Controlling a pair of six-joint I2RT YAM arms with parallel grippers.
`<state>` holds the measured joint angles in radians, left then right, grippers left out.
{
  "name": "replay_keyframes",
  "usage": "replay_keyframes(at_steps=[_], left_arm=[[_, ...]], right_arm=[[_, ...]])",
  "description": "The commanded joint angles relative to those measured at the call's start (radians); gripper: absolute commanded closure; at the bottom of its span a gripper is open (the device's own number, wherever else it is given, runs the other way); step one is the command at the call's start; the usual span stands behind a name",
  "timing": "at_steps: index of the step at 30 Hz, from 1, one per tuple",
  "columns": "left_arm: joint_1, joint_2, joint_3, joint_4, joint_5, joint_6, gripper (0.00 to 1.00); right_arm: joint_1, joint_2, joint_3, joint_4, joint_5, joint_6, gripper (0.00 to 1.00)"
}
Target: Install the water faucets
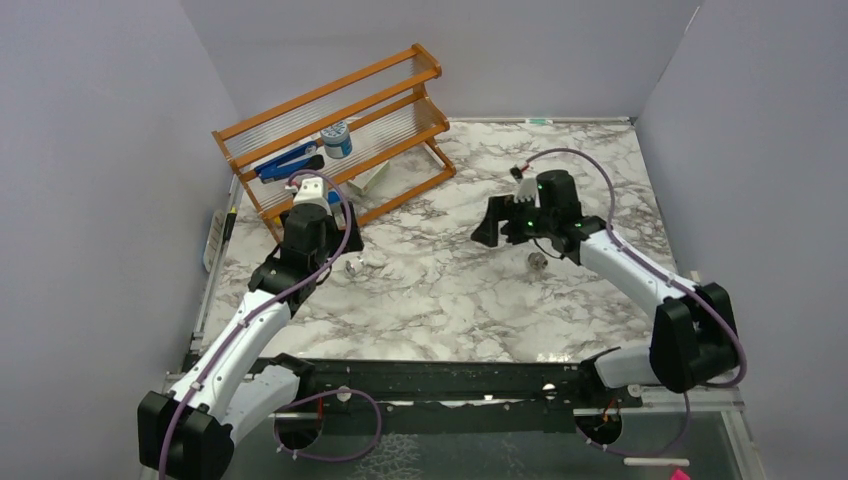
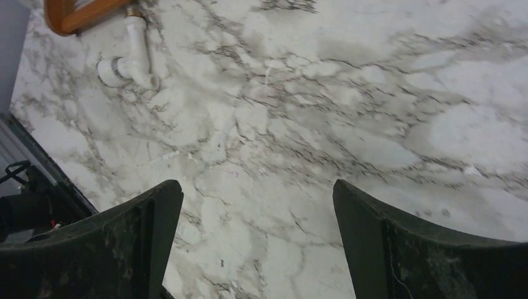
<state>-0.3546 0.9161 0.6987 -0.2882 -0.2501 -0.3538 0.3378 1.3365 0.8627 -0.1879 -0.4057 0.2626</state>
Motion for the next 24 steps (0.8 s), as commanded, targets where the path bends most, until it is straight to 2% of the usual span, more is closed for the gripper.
replay_keyframes(at_steps=[1, 9, 13, 24], left_arm=[[0.006, 0.017, -0.007, 0.039, 0.039, 0.002, 0.03], [0.006, 0.157, -0.043, -0.012, 0.084, -0.223, 0.08], [0.007, 0.16, -0.136, 0.09, 0.117, -0.296, 0.09], [0.068, 0.303, -0.195, 0.231, 0.183, -0.31, 0.21]], right_arm=[[0.093, 0.107, 0.093, 0.102, -0.055, -0.002, 0.05], [0.125, 0.12, 0.053, 0.128, -0.049, 0.011, 0.06], [0.125, 0.083, 0.003, 0.111, -0.04, -0.01, 0.06], [0.125, 0.001, -0.071, 0.092, -0.028, 0.002, 0.07]])
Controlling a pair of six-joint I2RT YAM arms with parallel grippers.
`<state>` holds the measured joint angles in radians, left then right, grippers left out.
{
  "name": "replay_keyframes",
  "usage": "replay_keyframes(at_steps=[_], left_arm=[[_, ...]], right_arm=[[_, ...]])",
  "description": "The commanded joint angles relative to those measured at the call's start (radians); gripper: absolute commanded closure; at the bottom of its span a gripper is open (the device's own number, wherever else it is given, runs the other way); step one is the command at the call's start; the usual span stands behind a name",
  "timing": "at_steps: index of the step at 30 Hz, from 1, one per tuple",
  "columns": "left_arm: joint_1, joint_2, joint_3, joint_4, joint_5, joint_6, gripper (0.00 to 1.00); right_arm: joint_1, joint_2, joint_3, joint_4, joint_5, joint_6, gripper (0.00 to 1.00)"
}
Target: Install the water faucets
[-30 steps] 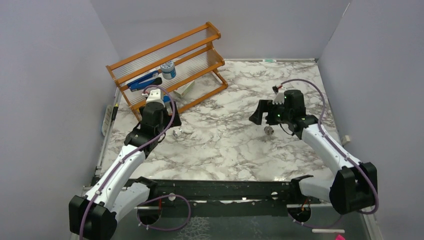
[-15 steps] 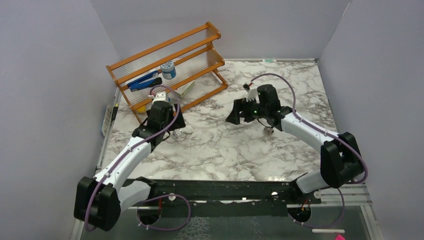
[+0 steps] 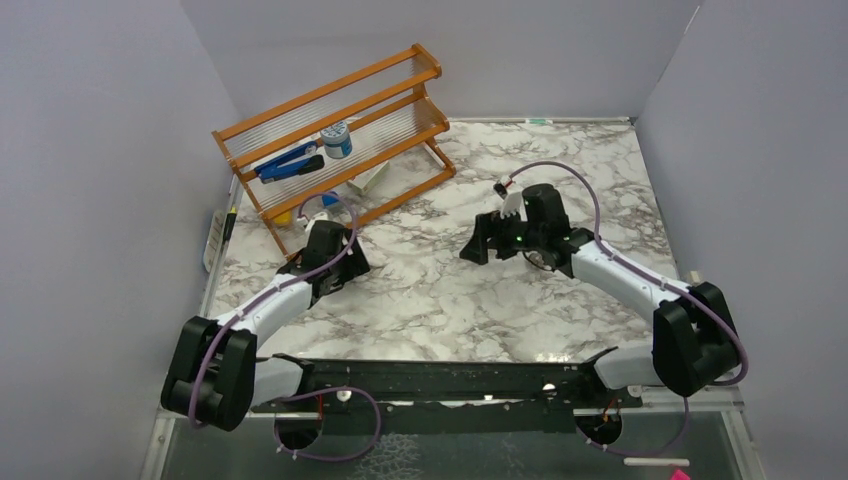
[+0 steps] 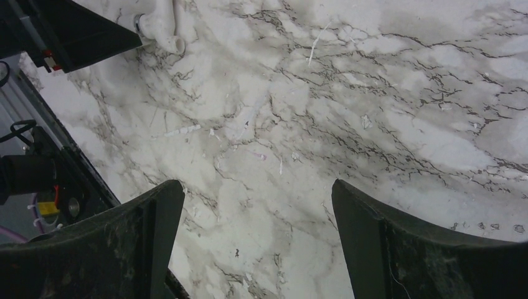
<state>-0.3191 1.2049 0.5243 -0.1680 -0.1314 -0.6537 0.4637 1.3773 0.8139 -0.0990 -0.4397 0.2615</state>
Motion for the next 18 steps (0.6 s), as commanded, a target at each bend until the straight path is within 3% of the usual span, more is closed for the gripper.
replay_keyframes(at_steps=[1, 15, 18], left_arm=[[0.039, 0.018, -0.024, 0.129, 0.079, -0.007, 0.23], [0.088, 0.111, -0.034, 0.22, 0.196, 0.001, 0.46], [0.089, 0.1, -0.036, 0.219, 0.209, 0.008, 0.59]], right_arm=[[0.0, -0.044, -0.026, 0.004, 0.006, 0.005, 0.07], [0.0, -0.069, -0.021, -0.023, 0.026, 0.007, 0.08], [0.0, -0.08, -0.026, -0.025, 0.038, 0.01, 0.08]])
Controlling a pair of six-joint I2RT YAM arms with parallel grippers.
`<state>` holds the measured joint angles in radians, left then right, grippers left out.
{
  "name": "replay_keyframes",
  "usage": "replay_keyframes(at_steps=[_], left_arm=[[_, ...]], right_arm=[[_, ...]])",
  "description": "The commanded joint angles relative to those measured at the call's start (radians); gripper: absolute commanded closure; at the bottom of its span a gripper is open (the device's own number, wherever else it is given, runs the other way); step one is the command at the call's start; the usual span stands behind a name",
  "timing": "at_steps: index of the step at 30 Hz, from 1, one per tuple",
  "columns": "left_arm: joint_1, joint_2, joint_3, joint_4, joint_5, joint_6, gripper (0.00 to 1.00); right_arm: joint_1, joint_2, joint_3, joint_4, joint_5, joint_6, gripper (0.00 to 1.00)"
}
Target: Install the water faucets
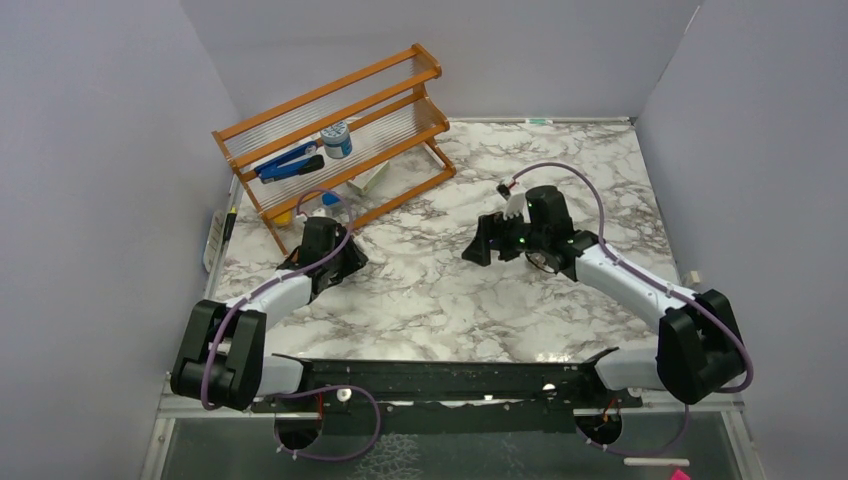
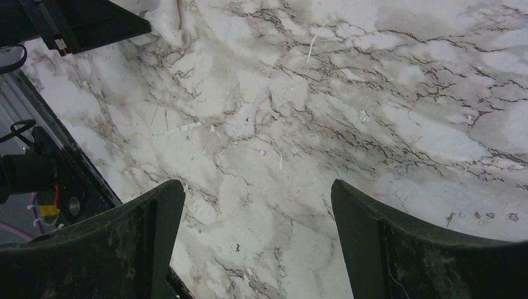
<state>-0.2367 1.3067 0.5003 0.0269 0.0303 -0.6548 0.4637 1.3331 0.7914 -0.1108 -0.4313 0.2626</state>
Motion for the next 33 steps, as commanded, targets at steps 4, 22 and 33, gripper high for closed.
replay_keyframes(at_steps=[4, 22, 33], left_arm=[[0.007, -0.034, 0.015, -0.007, 0.045, 0.04, 0.69], [-0.104, -0.057, 0.307, -0.097, 0.37, 0.384, 0.92], [-0.173, -0.119, 0.455, -0.161, 0.565, 0.631, 0.92]], right_arm=[[0.0, -0.044, -0.009, -0.013, 0.037, 0.013, 0.08], [0.0, -0.09, -0.041, 0.14, -0.006, 0.171, 0.06], [0.0, -0.124, 0.01, 0.292, -0.073, 0.406, 0.05]])
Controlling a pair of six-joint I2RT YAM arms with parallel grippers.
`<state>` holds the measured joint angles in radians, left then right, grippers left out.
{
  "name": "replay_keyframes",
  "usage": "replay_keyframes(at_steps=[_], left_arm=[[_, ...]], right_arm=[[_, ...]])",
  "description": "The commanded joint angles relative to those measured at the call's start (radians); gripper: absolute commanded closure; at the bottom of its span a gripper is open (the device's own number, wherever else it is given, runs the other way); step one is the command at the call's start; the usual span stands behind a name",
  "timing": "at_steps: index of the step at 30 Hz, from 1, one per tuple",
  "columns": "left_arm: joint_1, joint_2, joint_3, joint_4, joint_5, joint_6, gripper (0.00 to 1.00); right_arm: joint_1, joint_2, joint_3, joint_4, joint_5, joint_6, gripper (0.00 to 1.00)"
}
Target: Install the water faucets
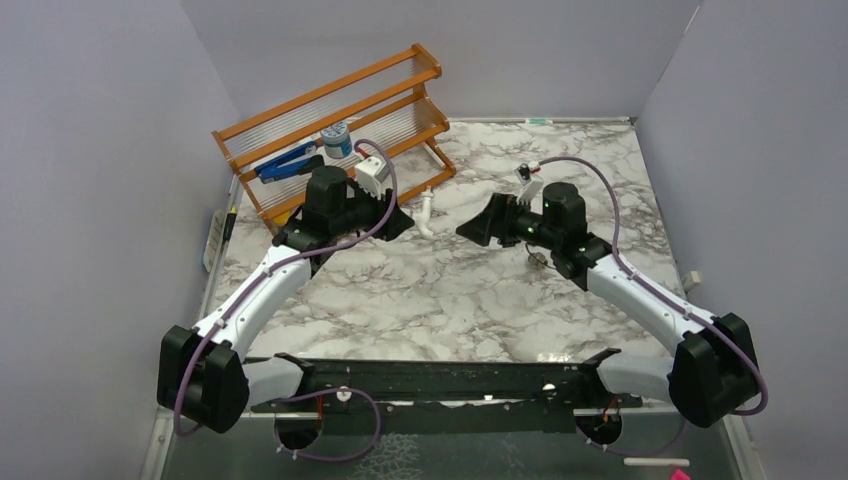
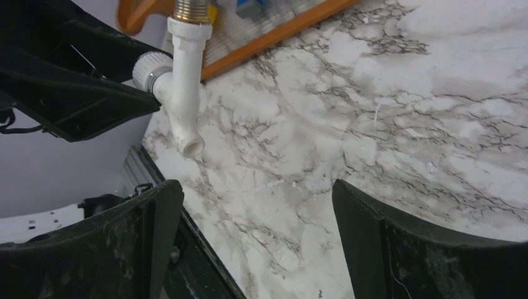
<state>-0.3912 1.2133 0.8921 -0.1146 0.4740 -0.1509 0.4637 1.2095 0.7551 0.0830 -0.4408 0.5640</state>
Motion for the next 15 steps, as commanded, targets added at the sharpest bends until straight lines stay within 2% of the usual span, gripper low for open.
replay_keyframes(at_steps=[1, 8, 15], left_arm=[[-0.024, -0.025, 0.071, -0.019, 0.137, 0.131, 0.93], [-0.09, -0.004, 0.105, -0.029, 0.19, 0.176, 0.93], [-0.131, -0.001, 0.123, -0.052, 0.233, 0.205, 0.93]], right_arm=[[0.0, 0.007, 0.052, 0.113, -0.077, 0.123, 0.05], [0.0, 0.071, 0.057, 0.262, -0.152, 0.241, 0.1], [0.0, 0.122, 0.098, 0.266, -0.171, 0.243, 0.18]])
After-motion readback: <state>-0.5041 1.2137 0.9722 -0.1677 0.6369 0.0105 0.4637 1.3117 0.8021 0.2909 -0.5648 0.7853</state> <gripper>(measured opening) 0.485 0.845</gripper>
